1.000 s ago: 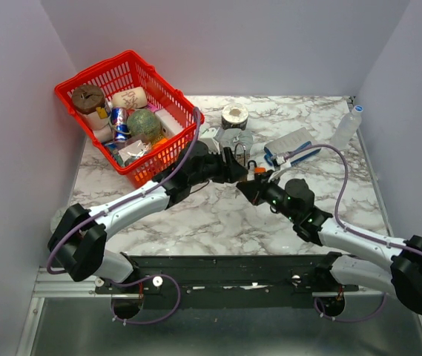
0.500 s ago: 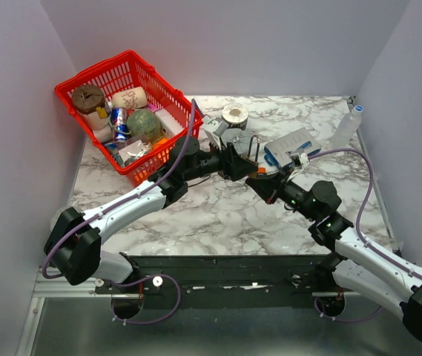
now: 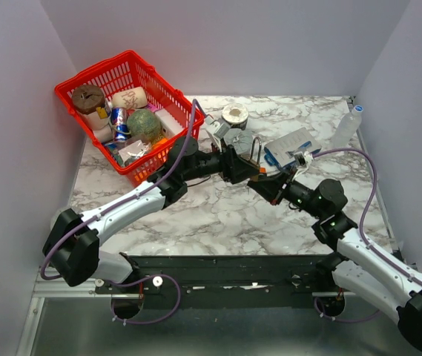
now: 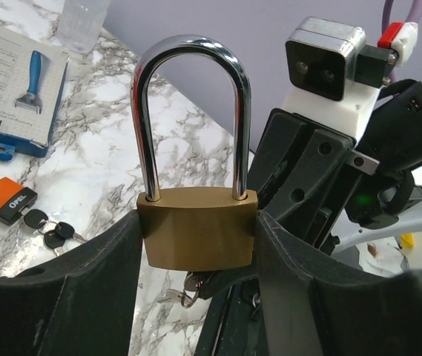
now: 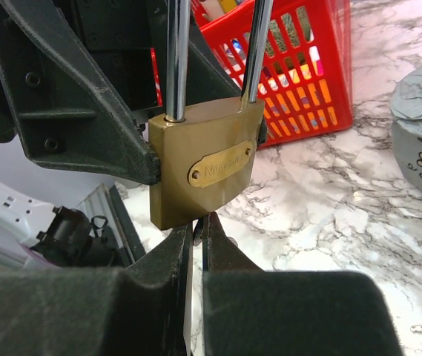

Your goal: Unlock with the key

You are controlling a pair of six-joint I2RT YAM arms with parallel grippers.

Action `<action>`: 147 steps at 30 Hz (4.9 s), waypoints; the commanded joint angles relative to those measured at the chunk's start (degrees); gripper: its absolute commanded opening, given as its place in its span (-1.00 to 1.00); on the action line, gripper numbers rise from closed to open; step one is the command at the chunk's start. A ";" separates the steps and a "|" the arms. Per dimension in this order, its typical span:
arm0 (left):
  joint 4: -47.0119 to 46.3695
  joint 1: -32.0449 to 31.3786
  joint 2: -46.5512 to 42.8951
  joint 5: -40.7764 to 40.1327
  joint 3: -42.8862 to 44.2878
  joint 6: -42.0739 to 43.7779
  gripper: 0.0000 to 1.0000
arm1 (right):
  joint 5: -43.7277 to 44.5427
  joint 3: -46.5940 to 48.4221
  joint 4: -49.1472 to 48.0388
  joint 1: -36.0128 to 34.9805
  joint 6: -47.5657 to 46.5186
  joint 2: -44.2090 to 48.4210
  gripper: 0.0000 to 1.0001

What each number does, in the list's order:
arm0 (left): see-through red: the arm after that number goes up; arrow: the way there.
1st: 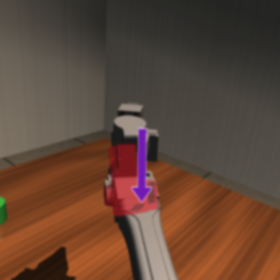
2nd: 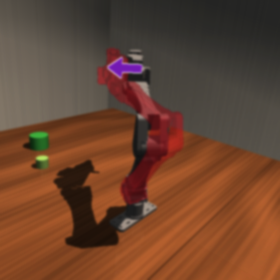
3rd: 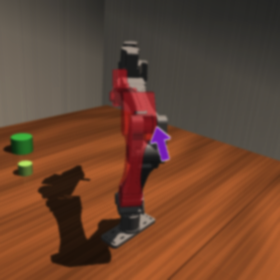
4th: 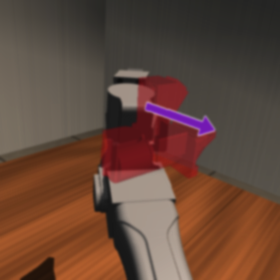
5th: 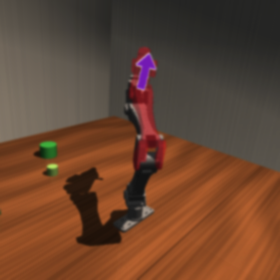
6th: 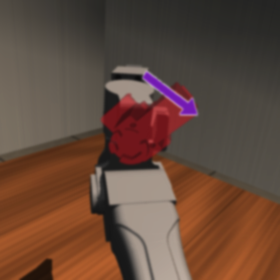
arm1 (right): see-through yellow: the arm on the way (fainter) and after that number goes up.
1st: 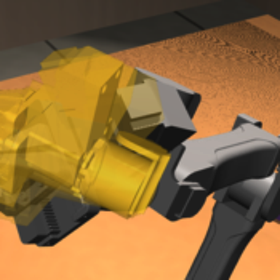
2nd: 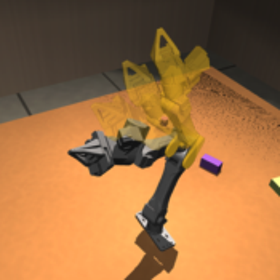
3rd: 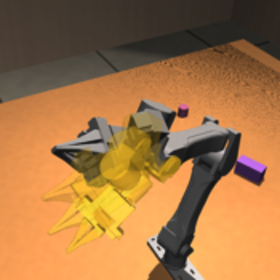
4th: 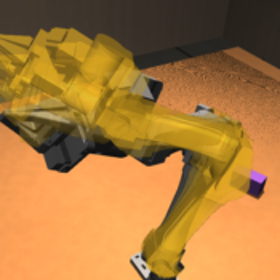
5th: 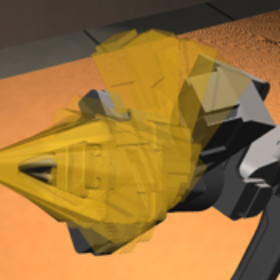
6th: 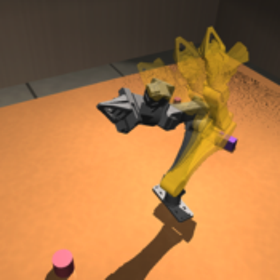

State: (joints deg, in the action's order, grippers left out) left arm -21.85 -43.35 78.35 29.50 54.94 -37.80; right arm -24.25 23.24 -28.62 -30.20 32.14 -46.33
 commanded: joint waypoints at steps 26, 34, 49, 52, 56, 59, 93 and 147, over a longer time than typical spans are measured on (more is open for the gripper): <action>12.43 -6.92 -3.55 -7.60 -0.36 -1.75 -1.00 | 4.37 1.01 -2.59 4.10 -1.20 4.40 -0.83; 20.17 -6.83 -3.99 -16.22 1.31 -0.96 -1.00 | 15.02 1.63 3.04 -4.86 -5.68 3.70 -0.41; 25.27 -6.83 -6.27 -26.33 1.58 1.06 -1.00 | 20.29 1.63 7.79 -15.76 -1.91 1.07 0.10; 25.62 -6.83 -6.89 -27.82 1.31 1.15 -1.00 | 22.66 1.45 8.84 -18.93 -0.24 0.10 0.09; 26.06 -6.75 -8.03 -29.06 0.96 1.41 -1.00 | 26.35 0.31 10.60 -22.27 2.39 -0.52 0.07; 25.72 -6.75 -9.00 -31.51 0.35 1.42 -1.00 | 30.21 -1.00 12.62 -22.54 4.85 0.44 0.05; 22.11 -5.60 -12.16 -31.25 -3.96 -2.63 -1.00 | 33.65 1.72 -4.07 -27.11 5.04 -15.98 -0.30; 9.55 -7.63 -14.01 -15.01 -10.20 -1.22 -1.00 | 22.34 -3.20 -8.03 -15.60 -1.20 0.00 -0.99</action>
State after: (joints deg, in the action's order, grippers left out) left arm -9.17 -51.05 66.24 3.49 47.11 -37.91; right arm 2.85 20.25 -28.86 -49.08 31.42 -49.67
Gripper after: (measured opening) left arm 0.634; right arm 0.014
